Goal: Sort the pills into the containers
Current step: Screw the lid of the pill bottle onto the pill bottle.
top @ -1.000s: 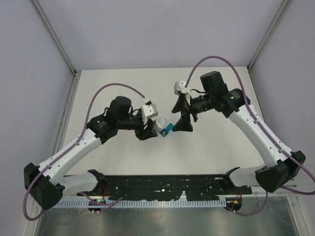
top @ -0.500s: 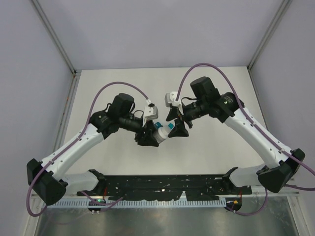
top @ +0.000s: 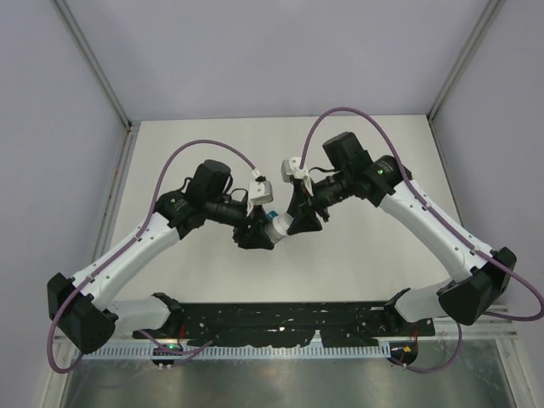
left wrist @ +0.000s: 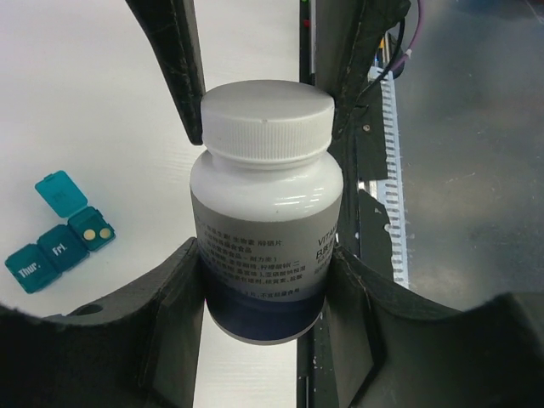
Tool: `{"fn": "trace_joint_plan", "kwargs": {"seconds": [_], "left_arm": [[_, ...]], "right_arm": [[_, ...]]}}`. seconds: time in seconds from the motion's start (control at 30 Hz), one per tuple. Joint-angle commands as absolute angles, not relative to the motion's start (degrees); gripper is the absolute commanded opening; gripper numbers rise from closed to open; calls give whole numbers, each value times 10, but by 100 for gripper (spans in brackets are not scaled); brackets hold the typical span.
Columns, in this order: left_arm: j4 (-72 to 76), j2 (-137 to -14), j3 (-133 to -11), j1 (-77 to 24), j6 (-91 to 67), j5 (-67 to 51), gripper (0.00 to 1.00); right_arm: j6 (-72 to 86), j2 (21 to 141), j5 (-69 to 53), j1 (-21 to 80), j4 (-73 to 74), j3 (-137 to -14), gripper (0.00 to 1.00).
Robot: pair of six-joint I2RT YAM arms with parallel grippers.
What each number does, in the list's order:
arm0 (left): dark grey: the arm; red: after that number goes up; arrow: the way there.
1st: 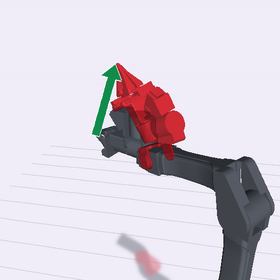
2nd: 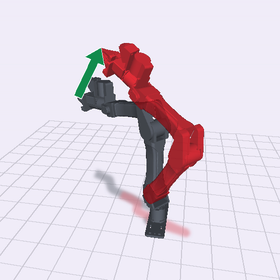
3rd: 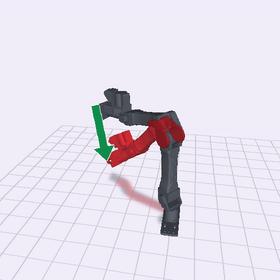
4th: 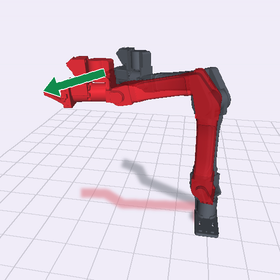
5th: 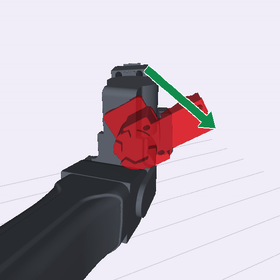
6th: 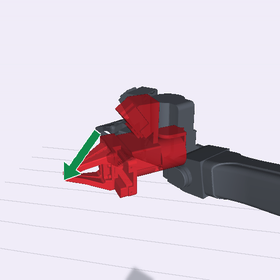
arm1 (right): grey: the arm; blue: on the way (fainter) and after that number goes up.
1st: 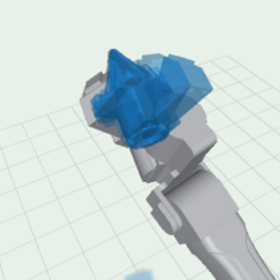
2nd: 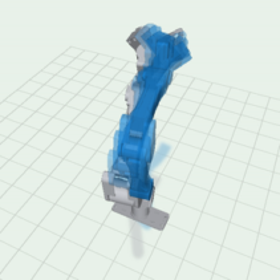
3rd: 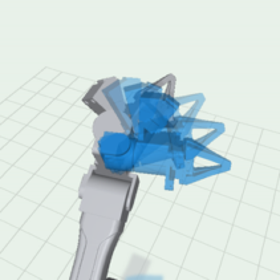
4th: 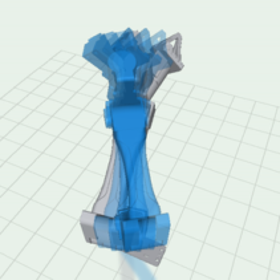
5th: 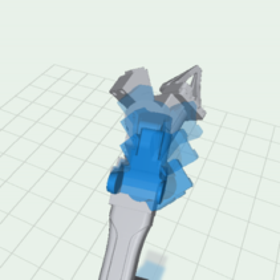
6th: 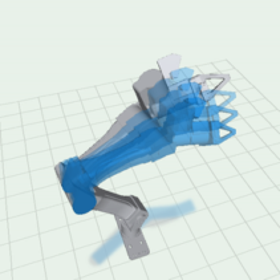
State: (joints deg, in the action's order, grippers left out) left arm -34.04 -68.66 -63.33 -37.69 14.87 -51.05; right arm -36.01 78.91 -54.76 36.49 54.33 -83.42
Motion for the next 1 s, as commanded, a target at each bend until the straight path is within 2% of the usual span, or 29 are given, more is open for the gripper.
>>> {"fn": "trace_joint_plan", "kwargs": {"seconds": [0.0,0.1,0.3,0.5,0.57,0.67,0.97], "left_arm": [[-311,-673,-634,-379,135,-473,0],[-291,-663,-622,-383,130,-399,0],[-249,-636,-597,-411,134,-237,0],[-230,-626,-578,-415,129,-182,0],[-226,-625,-576,-415,129,-178,0],[-220,-624,-571,-415,125,-168,0],[-196,-625,-558,-433,132,-81,0]], "right_arm": [[-335,802,-554,381,516,-857,35],[-298,823,-548,380,513,-866,30],[-237,866,-548,372,497,-877,26],[-212,881,-535,372,489,-878,28],[-211,881,-531,372,489,-879,33],[-200,882,-525,372,484,-879,34],[-139,903,-516,354,456,-876,27]]}}
